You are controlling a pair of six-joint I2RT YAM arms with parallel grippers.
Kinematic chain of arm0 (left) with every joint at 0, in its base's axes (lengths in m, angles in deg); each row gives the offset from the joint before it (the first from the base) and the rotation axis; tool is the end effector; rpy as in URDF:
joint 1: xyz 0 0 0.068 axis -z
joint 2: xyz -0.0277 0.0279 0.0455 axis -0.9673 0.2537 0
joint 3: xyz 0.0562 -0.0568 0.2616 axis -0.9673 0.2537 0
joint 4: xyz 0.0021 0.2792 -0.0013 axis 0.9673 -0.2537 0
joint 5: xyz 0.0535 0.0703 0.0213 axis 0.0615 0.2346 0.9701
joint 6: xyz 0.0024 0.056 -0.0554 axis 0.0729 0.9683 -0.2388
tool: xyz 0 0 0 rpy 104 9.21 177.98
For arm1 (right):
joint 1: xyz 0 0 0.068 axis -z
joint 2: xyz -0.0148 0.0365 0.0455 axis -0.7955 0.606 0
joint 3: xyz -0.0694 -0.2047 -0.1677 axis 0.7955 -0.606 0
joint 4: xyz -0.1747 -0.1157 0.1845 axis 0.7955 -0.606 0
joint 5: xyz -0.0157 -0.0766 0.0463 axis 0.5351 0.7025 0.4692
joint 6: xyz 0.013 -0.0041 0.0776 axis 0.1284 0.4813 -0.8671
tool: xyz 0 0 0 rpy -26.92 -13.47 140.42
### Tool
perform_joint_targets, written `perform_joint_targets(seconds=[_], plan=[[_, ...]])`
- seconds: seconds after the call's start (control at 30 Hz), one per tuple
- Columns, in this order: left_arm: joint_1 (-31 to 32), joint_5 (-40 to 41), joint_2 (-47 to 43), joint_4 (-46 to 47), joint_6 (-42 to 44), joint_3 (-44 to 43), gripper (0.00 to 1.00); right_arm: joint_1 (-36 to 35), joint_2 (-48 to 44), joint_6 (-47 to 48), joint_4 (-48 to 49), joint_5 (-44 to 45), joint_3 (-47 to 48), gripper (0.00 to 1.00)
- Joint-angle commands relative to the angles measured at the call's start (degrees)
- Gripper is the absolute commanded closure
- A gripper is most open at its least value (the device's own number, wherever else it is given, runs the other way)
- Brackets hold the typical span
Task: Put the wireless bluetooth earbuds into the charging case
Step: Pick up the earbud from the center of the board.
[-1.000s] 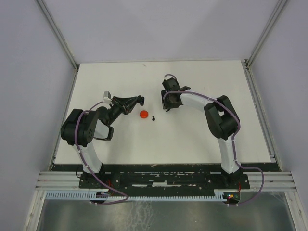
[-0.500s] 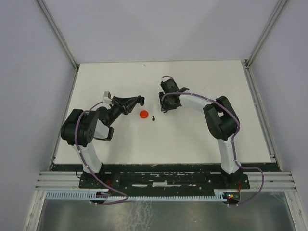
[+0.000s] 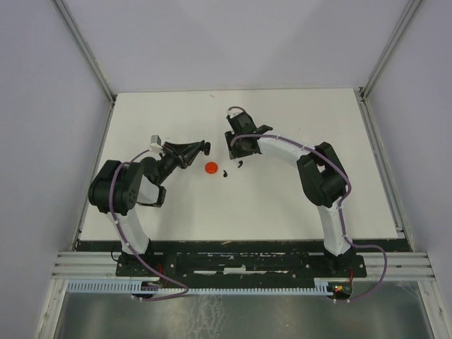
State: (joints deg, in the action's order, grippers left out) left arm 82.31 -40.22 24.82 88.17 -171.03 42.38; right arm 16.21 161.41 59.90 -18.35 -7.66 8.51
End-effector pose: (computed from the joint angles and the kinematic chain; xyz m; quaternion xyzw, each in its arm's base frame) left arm 0.3214 -0.0737 0.1340 -0.2944 0.6009 -0.6646 0.3324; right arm 0.4088 0.2976 0.1503 -0.1120 0.9421 0.1299 0.2882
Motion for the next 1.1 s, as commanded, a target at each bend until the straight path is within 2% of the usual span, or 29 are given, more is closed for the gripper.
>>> perform_joint_targets(seconds=[0.0,0.5,1.07], plan=[[-0.47,-0.72,-1.65,5.98,-1.72,0.36,0.97,-0.07,0.54,1.4,-0.65,2.18,1.5,0.51],[-0.58,-0.62,-2.17,6.04,-1.74,0.78,0.97,-0.1,-1.06,-8.34,-4.0,7.71,-0.47,0.51],[-0.63,-0.71,-1.82,6.51,-1.92,0.81,0.97,-0.21,1.5,-7.73,-3.09,2.4,-0.05,0.5]])
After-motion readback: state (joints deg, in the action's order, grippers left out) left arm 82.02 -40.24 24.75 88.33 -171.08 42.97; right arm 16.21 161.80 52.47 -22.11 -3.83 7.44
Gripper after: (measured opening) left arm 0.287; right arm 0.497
